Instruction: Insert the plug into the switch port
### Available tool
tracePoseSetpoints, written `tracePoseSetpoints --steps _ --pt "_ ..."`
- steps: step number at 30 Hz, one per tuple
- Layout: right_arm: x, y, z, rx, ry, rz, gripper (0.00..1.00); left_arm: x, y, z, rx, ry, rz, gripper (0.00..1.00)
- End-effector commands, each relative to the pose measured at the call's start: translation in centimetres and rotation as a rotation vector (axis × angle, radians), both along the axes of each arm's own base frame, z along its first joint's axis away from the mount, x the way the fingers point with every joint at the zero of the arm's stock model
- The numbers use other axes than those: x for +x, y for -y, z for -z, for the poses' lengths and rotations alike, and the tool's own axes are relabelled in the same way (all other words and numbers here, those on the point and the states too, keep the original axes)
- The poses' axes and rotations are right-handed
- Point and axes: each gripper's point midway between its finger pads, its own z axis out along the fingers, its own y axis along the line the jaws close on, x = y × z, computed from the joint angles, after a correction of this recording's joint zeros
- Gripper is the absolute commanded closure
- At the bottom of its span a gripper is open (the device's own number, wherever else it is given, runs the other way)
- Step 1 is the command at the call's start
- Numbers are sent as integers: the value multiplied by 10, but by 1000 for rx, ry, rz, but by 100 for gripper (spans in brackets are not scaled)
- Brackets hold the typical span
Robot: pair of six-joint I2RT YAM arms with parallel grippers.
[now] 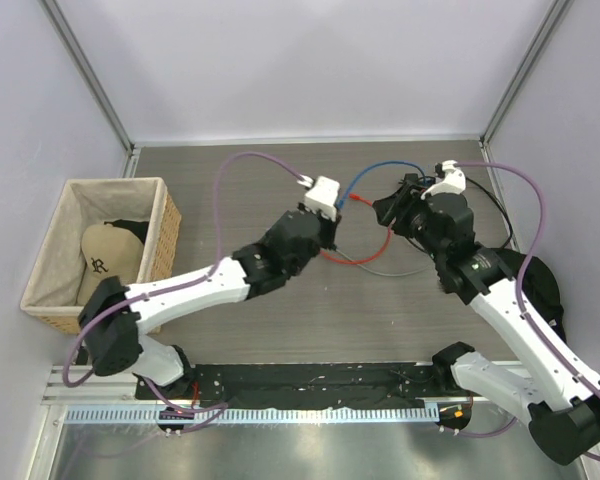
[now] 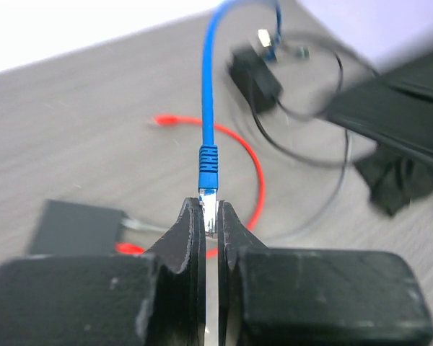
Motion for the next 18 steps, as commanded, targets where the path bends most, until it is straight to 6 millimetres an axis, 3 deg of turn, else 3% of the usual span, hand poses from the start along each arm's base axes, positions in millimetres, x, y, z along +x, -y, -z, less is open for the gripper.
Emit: tracePoseSetpoints --steps 1,3,4,9,12,15,18 --pt "-4 6 -73 -89 250 -59 40 11 -31 -72 -148 43 10 100" --pt "-6 9 -81 -114 285 -63 39 10 -39 -83 -158 39 41 100" --pt "-8 10 -85 -138 305 -77 38 17 -51 -102 -186 55 29 100" --pt "-12 3 -94 -190 356 -149 37 11 -73 -118 -205 -11 104 99" --pt "-12 -8 -89 -227 370 -226 37 -3 -69 -111 -199 -99 217 98" --pt "-15 -27 -81 -269 391 -362 37 -22 -65 -86 -149 -214 298 99" --pt "-23 -50 -69 -319 418 -547 37 -36 -76 -61 -123 -331 342 99"
